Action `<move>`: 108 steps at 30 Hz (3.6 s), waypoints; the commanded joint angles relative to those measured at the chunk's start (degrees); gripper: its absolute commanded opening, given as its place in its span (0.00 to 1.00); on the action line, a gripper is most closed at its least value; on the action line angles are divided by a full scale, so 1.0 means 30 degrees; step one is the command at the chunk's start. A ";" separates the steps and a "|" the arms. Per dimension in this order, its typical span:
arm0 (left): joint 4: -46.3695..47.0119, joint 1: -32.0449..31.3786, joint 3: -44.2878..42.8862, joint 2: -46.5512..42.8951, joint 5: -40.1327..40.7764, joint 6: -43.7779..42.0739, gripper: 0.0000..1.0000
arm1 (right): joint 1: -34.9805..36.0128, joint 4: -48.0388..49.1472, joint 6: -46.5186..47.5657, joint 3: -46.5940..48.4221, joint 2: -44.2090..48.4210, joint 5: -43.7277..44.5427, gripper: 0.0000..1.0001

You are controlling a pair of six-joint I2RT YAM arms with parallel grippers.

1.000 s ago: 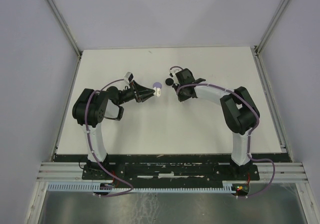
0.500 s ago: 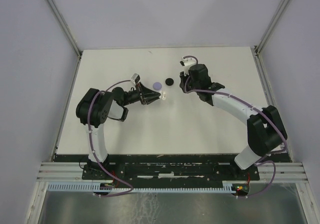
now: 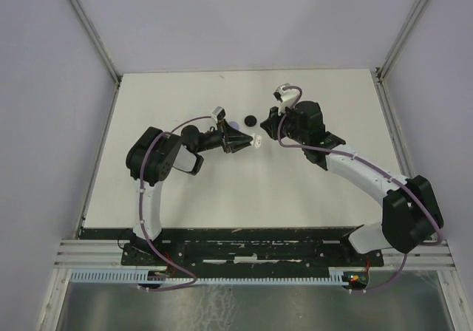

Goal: Insert the wireless bluetooth earbuds into the charging case
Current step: Place the earbud in the charging case.

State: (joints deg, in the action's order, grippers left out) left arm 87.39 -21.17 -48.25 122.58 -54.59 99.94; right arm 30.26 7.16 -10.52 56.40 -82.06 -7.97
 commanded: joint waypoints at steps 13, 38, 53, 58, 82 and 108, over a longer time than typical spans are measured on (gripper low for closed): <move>0.3913 -0.0641 -0.1356 0.0164 0.0147 0.1678 0.03 | 0.0000 0.4420 -0.0904 -0.1808 0.1328 -0.2821 0.15; 0.3894 -0.0727 -0.1639 -0.1556 0.0264 0.2908 0.03 | -0.0002 0.5817 -0.0858 -0.2629 0.1396 -0.2969 0.12; 0.3896 -0.0719 -0.1720 -0.1719 0.0383 0.3008 0.03 | 0.0002 0.5949 -0.0856 -0.3120 0.1640 -0.2805 0.12; 0.3906 -0.0715 -0.1776 -0.1779 0.0424 0.3044 0.03 | 0.0016 0.6021 -0.0915 -0.3257 0.1654 -0.2750 0.12; 0.3914 -0.0708 -0.2061 -0.2013 0.0610 0.3223 0.03 | -0.0059 0.6165 -0.1119 -0.3828 0.2011 -0.2296 0.24; 0.3897 -0.0717 -0.2271 -0.1678 0.0513 0.3214 0.03 | -0.0295 0.6853 -0.1646 -0.3859 0.2985 -0.1012 0.40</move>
State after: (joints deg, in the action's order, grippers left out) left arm 87.46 -23.03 -53.67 120.25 -53.41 108.44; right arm 29.80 24.36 -14.39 44.91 -77.23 -14.35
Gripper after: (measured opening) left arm 0.298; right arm 0.378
